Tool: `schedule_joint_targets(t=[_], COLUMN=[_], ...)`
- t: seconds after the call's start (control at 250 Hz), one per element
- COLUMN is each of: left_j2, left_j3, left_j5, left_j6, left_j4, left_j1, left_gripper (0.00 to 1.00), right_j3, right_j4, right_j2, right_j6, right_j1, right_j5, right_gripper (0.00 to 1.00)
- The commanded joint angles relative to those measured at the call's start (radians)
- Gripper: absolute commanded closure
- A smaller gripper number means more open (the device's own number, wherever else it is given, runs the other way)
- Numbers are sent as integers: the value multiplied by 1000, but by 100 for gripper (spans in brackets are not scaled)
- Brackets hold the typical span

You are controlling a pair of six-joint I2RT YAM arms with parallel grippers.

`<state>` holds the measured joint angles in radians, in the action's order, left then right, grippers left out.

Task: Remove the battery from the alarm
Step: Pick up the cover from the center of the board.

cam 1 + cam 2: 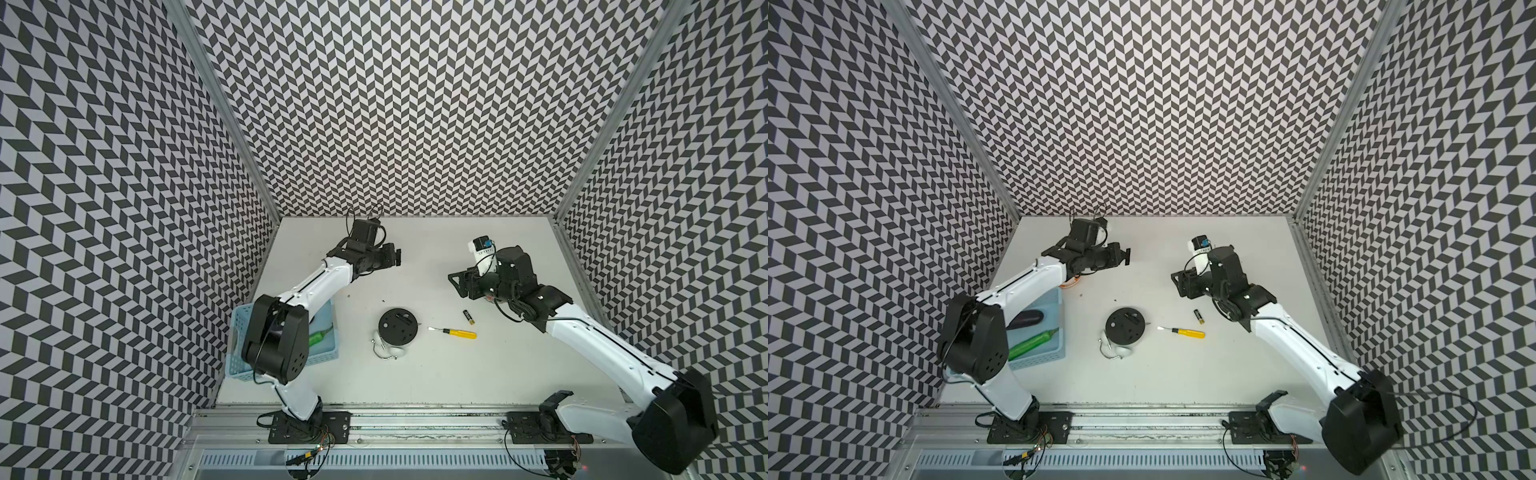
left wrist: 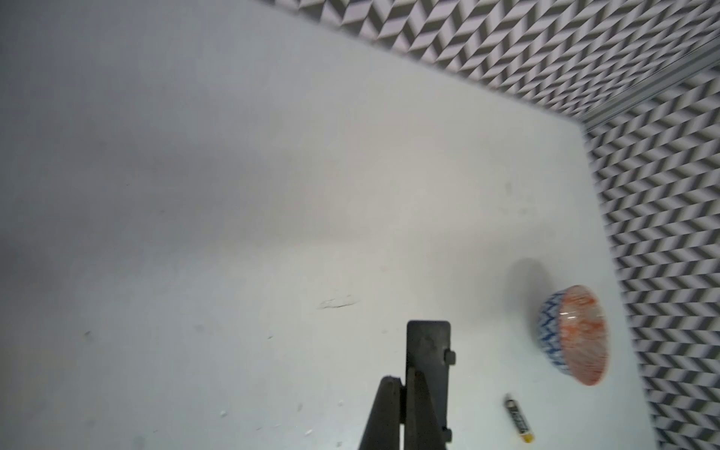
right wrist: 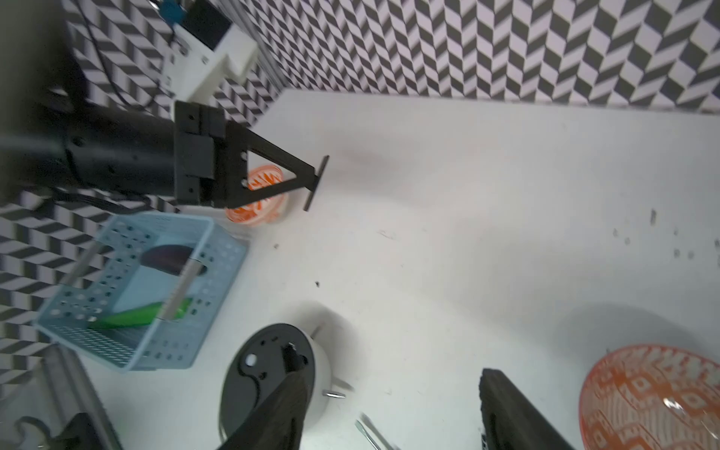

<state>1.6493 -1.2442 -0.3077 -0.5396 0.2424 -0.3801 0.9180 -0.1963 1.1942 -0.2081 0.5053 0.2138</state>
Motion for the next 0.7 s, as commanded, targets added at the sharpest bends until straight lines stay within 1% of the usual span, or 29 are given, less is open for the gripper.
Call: schedule_joint_targets(t=[0.0,0.096,0.156,0.212,0.349,0.517,0.697], left_j2=[-85,-149,-179,-200,-245,-267,-284], left_j3=[111,157,164,165,182,201,218], left_j5=[-184,-180,-169,-161,-134,-128,-113], left_j6=[-204,-274,-292,-299,-311,-330,-339], left_j4=[-298,-366,-377,-375,-388,-393,-400], left_j1=[-20,-48,-68,-84,-114,-130,-154], left_gripper=[95,96,96,96,95,95,95], right_j3=[-38,-7,7,19,63,61,70], right_j4=[253,283,309,331,314,338,367], right_j2=[-30,-15,3,26,87,108,126], right_j6=[-43,-27,-22,-28,-65,-99,-102], right_j1=[42,124,157,173,188,188,187], right_j5=[81,2,-15,-21,-83,-124,-101], right_gripper=[27,27,27,28,31,41,56])
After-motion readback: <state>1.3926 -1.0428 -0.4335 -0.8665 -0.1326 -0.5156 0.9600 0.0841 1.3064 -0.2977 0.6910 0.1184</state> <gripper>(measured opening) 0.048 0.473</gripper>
